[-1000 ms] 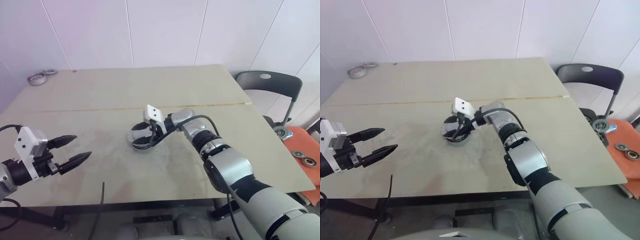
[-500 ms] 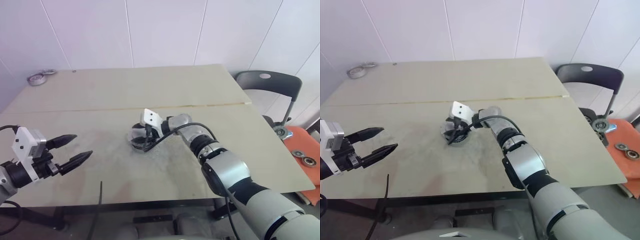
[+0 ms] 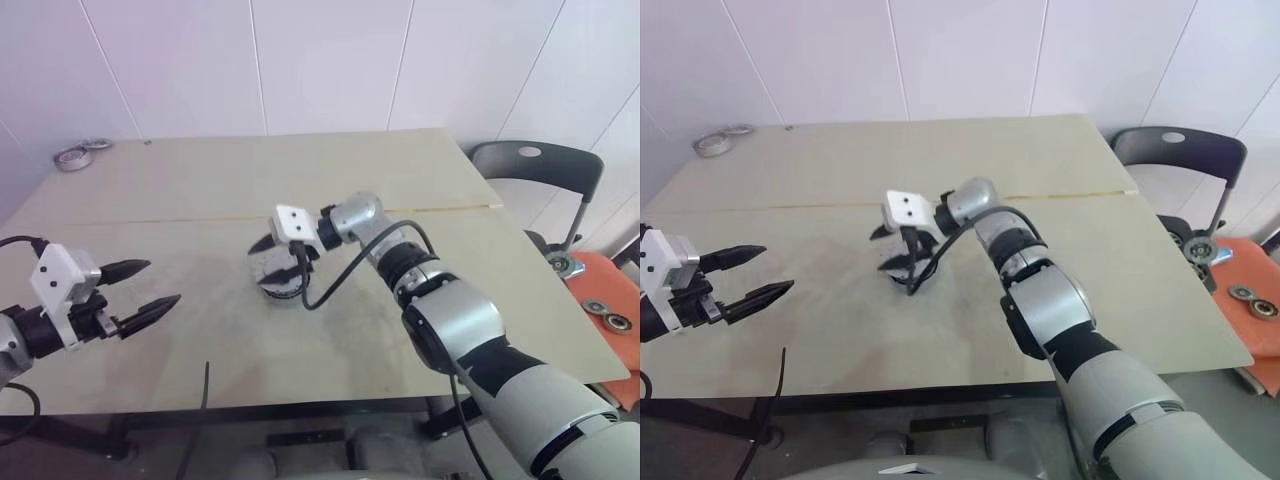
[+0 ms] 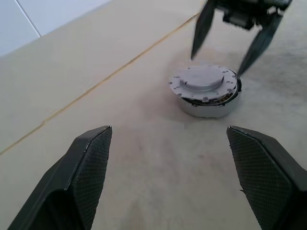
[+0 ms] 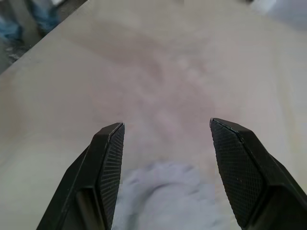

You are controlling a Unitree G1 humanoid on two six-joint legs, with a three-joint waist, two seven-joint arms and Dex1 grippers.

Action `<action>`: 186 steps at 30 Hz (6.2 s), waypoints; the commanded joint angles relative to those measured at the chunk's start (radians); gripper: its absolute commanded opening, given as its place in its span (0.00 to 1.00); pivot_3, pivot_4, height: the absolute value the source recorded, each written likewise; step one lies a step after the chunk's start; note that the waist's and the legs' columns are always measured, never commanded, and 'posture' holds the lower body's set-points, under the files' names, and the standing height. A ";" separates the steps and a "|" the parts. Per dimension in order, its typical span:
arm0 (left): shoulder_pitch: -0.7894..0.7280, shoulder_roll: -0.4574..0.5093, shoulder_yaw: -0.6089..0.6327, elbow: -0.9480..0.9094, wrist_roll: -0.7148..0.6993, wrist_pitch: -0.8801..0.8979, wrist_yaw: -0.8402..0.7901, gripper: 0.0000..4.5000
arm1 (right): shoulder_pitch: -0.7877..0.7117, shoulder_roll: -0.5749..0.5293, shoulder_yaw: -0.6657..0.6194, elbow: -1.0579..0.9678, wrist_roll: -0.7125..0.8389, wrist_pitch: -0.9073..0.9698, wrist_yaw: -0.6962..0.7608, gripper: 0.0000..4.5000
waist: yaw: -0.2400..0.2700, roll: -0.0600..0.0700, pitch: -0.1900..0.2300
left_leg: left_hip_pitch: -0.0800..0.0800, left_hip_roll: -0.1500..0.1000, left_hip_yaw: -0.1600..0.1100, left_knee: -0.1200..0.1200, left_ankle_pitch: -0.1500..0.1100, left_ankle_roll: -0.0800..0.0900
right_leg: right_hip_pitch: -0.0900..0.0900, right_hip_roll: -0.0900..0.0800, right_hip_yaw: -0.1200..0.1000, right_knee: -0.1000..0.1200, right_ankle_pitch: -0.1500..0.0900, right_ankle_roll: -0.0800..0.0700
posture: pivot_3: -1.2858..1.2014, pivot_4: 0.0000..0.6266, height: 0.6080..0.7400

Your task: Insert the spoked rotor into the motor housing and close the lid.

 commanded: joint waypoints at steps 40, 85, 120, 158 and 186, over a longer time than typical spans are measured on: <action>0.071 -0.052 -0.017 -0.066 0.060 -0.047 0.007 0.90 | -0.149 -0.021 0.334 0.064 -0.441 -0.191 -0.256 0.66 | 0.001 0.000 0.000 | 0.000 0.000 0.000 0.000 0.000 0.000 | -0.001 0.000 0.000 0.001 0.000 0.000 | 0.52 0.00 1.00; -0.127 -0.147 -0.123 -0.073 -0.079 0.047 0.165 0.90 | -0.070 -0.141 0.019 0.050 -0.165 -0.015 -0.281 0.30 | 0.002 -0.004 -0.003 | 0.001 0.000 -0.001 0.001 0.000 0.000 | 0.001 0.000 0.000 0.002 0.000 0.000 | 0.52 0.00 1.00; -0.080 0.005 0.102 0.061 -0.218 0.194 0.034 0.90 | 0.251 -0.082 -0.046 0.047 -0.136 0.149 -0.649 0.00 | -0.025 -0.005 -0.003 | 0.001 0.000 -0.001 0.001 0.000 0.000 | 0.001 0.000 0.000 0.001 0.000 0.001 | 0.52 0.00 1.00; -0.144 -0.017 0.030 0.099 -0.189 0.167 0.047 0.90 | 0.280 -0.126 0.072 0.022 -0.173 0.052 -0.394 0.00 | -0.019 -0.005 -0.003 | 0.003 0.000 -0.001 0.001 0.000 0.000 | 0.004 0.000 0.000 0.001 0.000 0.001 | 0.52 0.00 1.00; -0.235 -0.174 -0.209 0.424 0.055 -0.009 0.115 0.90 | 0.281 -0.162 0.035 0.002 -0.117 0.061 -0.373 0.00 | -0.020 -0.006 -0.004 | 0.007 -0.001 -0.001 0.001 0.000 0.000 | 0.007 0.000 0.000 0.001 0.000 0.001 | 0.52 0.00 1.00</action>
